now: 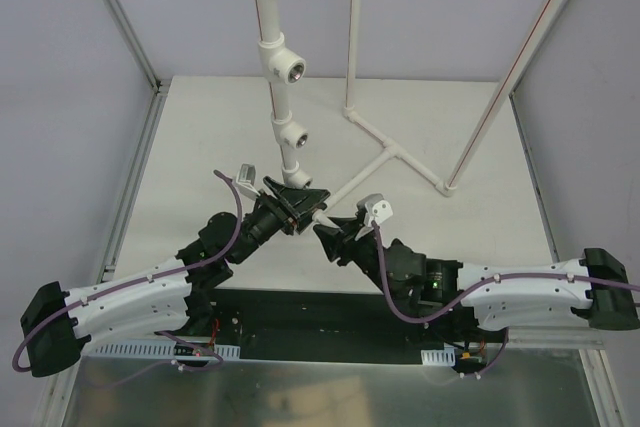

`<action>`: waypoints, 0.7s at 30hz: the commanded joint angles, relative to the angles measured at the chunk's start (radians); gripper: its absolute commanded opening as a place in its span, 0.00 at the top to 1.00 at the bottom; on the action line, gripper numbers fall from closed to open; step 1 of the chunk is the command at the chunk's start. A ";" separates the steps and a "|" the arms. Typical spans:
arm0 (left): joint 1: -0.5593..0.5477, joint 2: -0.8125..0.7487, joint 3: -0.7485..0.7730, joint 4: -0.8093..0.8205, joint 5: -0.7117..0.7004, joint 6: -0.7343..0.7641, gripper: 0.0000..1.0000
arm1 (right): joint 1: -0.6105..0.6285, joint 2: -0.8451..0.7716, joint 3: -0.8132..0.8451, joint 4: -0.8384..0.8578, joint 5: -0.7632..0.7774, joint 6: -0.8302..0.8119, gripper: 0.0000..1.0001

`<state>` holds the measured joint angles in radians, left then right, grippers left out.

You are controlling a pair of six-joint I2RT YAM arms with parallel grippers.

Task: Install the water faucets
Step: Adjust the water faucet.

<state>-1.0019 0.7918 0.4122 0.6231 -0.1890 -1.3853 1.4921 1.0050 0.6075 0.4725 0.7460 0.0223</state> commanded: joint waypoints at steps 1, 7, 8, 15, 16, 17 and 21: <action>-0.007 -0.020 0.066 0.072 0.026 0.012 0.30 | 0.016 0.023 0.026 -0.097 0.024 0.010 1.00; -0.006 -0.069 0.114 -0.139 0.065 0.113 0.28 | 0.023 -0.051 -0.023 -0.045 0.013 0.004 1.00; -0.007 -0.083 0.132 -0.210 0.072 0.144 0.28 | 0.022 -0.081 -0.035 -0.032 0.009 0.001 1.00; -0.007 -0.230 0.174 -0.618 0.066 0.429 0.27 | 0.022 -0.255 -0.097 -0.073 0.022 -0.042 1.00; -0.006 -0.255 0.165 -0.664 0.054 0.455 0.26 | 0.022 -0.270 -0.101 -0.083 0.030 -0.048 1.00; -0.006 -0.275 0.154 -0.671 0.053 0.497 0.26 | 0.022 -0.281 -0.109 -0.090 0.036 -0.051 1.00; -0.007 -0.316 0.135 -0.724 0.034 0.679 0.25 | 0.022 -0.325 -0.132 -0.097 0.053 -0.059 1.00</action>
<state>-1.0019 0.5026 0.5617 0.0116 -0.1345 -0.9497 1.5127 0.7189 0.4904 0.3695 0.7624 -0.0063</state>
